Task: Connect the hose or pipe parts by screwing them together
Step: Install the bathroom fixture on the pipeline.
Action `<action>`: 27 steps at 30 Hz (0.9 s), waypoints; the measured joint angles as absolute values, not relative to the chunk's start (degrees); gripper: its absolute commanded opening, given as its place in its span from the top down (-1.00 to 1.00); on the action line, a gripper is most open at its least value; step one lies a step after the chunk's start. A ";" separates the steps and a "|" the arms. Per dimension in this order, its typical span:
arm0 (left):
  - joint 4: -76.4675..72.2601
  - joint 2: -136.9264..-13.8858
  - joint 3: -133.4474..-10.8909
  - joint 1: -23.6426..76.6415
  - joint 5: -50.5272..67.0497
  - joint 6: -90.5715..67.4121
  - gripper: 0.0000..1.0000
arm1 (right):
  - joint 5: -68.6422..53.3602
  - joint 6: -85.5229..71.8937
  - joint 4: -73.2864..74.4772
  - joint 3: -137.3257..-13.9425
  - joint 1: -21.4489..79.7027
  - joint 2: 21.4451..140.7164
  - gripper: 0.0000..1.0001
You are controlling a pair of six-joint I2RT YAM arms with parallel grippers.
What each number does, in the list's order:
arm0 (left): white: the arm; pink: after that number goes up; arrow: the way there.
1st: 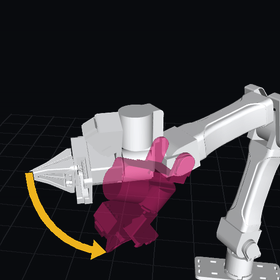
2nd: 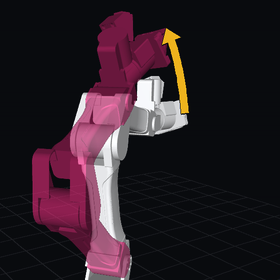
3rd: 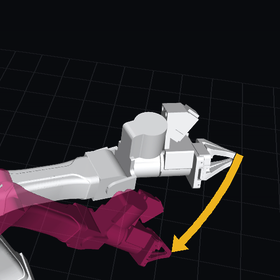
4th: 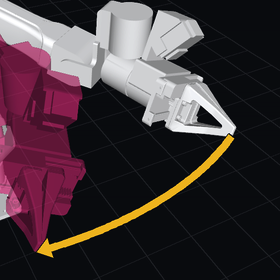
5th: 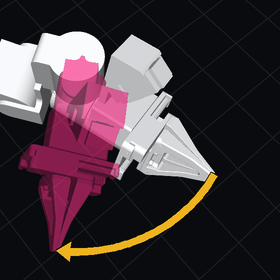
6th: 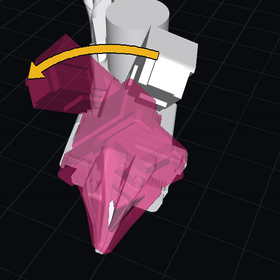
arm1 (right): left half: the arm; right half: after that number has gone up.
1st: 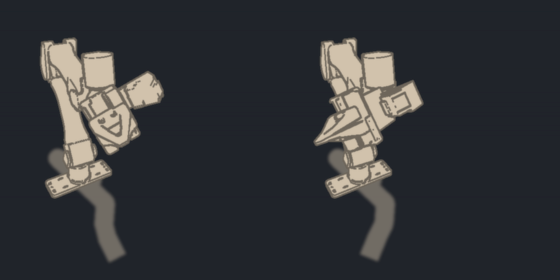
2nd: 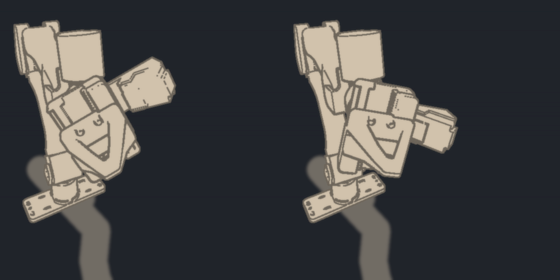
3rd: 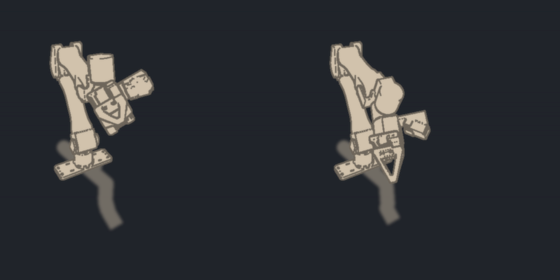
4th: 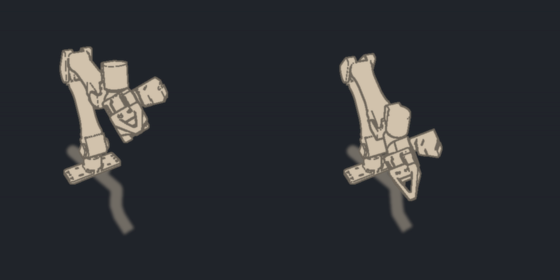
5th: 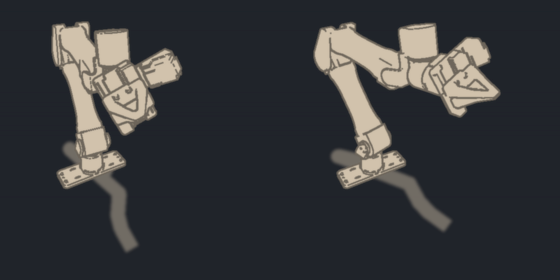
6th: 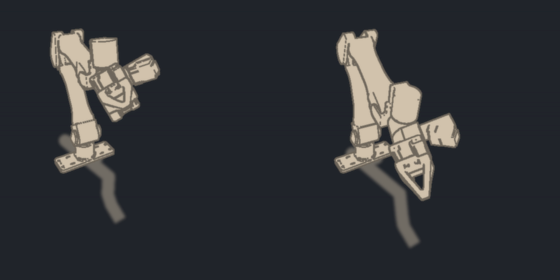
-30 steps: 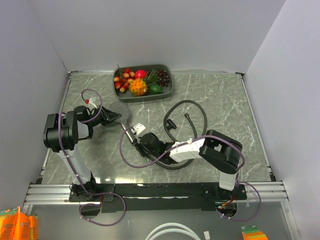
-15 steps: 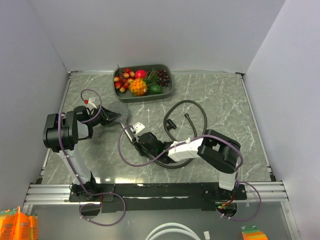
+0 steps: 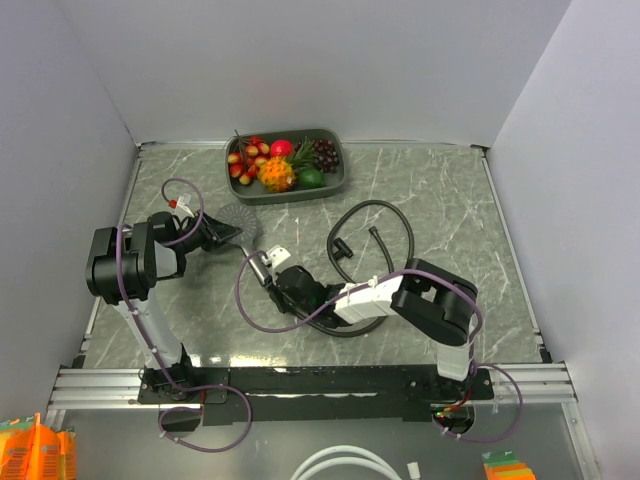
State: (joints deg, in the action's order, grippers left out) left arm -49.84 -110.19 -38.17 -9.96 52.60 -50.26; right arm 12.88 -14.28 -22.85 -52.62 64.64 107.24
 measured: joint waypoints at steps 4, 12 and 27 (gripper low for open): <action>-49.78 -110.19 -38.17 -9.93 52.69 -50.30 0.98 | 12.93 -14.33 -23.11 -52.62 64.64 108.12 0.64; -49.76 -110.19 -38.17 -9.93 52.62 -50.28 0.98 | 13.93 -14.31 -23.79 -52.38 64.64 108.25 0.66; -49.74 -110.19 -38.17 -9.93 52.64 -50.28 0.98 | 15.55 -14.24 -26.04 -51.33 65.28 108.14 0.67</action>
